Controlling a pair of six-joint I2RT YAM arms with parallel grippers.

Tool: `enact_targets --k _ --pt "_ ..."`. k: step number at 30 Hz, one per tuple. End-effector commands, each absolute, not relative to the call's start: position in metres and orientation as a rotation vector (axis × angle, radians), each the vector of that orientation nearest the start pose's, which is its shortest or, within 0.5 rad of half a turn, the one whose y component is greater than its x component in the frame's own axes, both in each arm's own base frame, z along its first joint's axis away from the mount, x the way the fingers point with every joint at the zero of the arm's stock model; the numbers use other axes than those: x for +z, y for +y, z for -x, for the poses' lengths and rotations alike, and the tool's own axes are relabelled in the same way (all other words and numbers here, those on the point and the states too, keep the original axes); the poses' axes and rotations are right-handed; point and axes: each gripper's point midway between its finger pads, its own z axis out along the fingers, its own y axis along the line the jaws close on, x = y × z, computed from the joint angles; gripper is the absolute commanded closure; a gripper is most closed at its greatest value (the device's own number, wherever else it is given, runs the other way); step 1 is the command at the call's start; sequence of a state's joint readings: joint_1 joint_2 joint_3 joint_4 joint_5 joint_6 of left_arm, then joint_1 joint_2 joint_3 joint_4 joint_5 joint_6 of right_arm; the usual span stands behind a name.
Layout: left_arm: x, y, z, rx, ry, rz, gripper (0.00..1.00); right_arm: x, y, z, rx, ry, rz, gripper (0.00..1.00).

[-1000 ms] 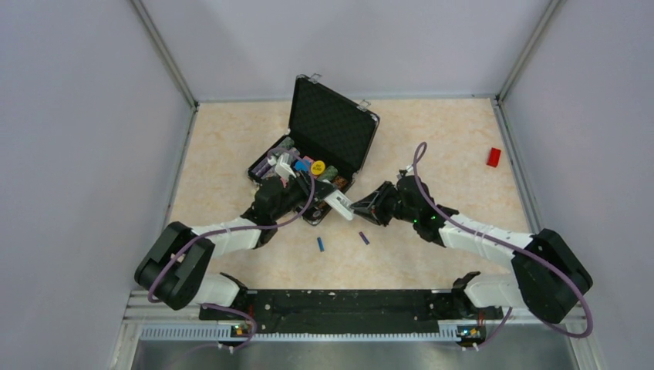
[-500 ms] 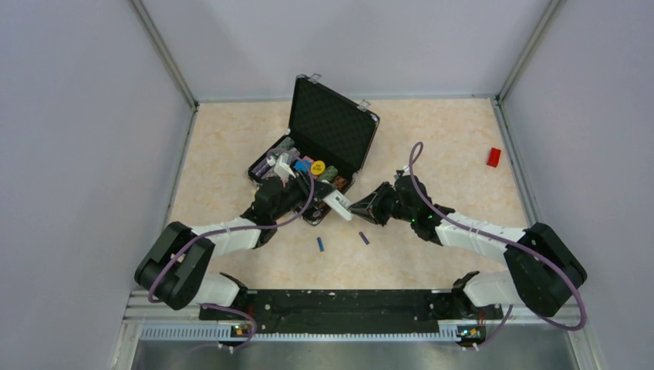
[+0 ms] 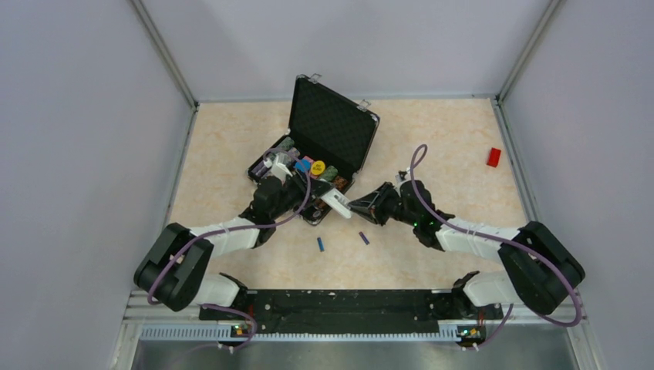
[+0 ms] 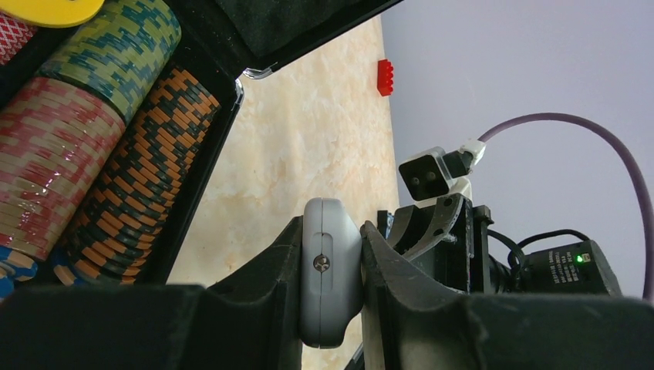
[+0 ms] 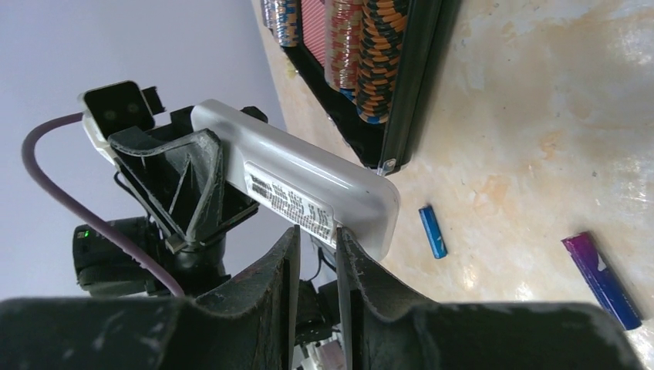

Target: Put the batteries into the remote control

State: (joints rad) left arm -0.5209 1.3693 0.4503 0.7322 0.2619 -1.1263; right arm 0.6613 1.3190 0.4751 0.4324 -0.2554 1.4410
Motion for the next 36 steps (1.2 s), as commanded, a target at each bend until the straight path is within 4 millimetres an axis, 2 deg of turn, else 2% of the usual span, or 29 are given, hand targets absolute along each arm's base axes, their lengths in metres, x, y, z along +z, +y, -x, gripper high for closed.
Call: enact_targets --k 1,7,20,24,30,36 --pt "0.246 -0.286 -0.285 -1.672 1.713 0.295 1.00 0.144 0.305 -0.245 1.606 2.157 -0.656 0.76" --pt "0.244 -0.290 -0.283 -1.705 1.728 0.292 1.00 0.161 0.312 -0.247 1.682 2.088 -0.597 0.76" --pt "0.240 -0.294 -0.280 -1.740 1.744 0.288 1.00 0.166 0.314 -0.248 1.714 2.057 -0.574 0.77" --pt "0.233 -0.295 -0.281 -1.718 1.774 0.285 1.00 0.172 0.315 -0.249 1.723 2.036 -0.546 0.77" --pt "0.222 -0.302 -0.279 -1.657 1.874 0.212 1.00 0.193 0.318 -0.252 1.751 1.973 -0.483 0.77" --pt "0.204 -0.304 -0.283 -1.589 1.961 0.209 1.00 0.214 0.320 -0.255 1.782 1.908 -0.447 0.77"
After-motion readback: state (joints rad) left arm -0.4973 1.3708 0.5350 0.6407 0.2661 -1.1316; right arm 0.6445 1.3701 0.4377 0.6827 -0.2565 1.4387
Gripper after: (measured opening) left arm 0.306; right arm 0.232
